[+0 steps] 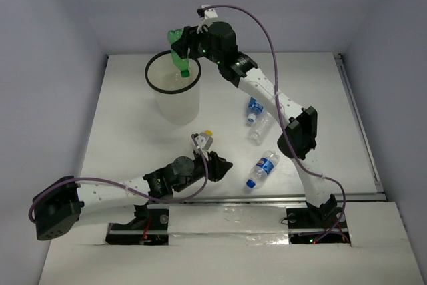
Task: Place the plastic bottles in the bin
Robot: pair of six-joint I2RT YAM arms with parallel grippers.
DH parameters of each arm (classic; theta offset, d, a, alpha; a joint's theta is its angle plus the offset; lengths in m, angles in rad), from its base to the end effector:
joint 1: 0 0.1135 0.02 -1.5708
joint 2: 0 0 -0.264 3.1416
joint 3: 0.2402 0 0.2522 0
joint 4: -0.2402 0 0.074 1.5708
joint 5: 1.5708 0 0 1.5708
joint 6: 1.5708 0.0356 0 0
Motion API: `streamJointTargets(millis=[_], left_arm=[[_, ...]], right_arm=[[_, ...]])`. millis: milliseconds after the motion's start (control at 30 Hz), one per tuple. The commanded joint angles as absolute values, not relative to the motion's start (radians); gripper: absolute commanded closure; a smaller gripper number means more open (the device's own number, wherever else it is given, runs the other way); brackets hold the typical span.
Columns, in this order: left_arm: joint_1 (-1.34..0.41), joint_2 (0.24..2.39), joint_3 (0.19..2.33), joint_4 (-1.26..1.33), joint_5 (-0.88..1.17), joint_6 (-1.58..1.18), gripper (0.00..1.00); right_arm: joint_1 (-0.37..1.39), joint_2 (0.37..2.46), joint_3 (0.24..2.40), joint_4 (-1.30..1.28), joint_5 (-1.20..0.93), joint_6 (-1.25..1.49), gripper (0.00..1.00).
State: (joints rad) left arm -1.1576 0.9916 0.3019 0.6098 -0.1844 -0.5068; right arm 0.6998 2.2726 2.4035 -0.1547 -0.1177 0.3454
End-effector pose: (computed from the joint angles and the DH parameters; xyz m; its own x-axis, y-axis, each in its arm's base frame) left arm 0.0908 -0.1909 0.2162 -0.4294 -0.2089 -0.8786 0.7074 0.5269 -0.4710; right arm 0.4064 0.3476 0.4040 -0.2641 0.2172 -0.9397 -0.6802 0.6489 0.3411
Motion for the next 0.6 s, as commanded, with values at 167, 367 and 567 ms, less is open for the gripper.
streamJointTargets(millis=[167, 367, 567], left_arm=[[-1.161, 0.989, 0.331, 0.634, -0.261, -0.525, 0.59], [-1.170, 1.043, 0.374, 0.632, -0.259, -0.519, 0.41], [-1.200, 1.164, 0.494, 0.583, -0.294, -0.447, 0.40]], right_arm=[[0.730, 2.169, 2.315, -0.063, -0.127, 0.279, 0.28], [0.730, 2.086, 2.260, -0.031, -0.138, 0.265, 0.14], [0.730, 1.850, 1.984, 0.076, -0.103, 0.247, 0.22]])
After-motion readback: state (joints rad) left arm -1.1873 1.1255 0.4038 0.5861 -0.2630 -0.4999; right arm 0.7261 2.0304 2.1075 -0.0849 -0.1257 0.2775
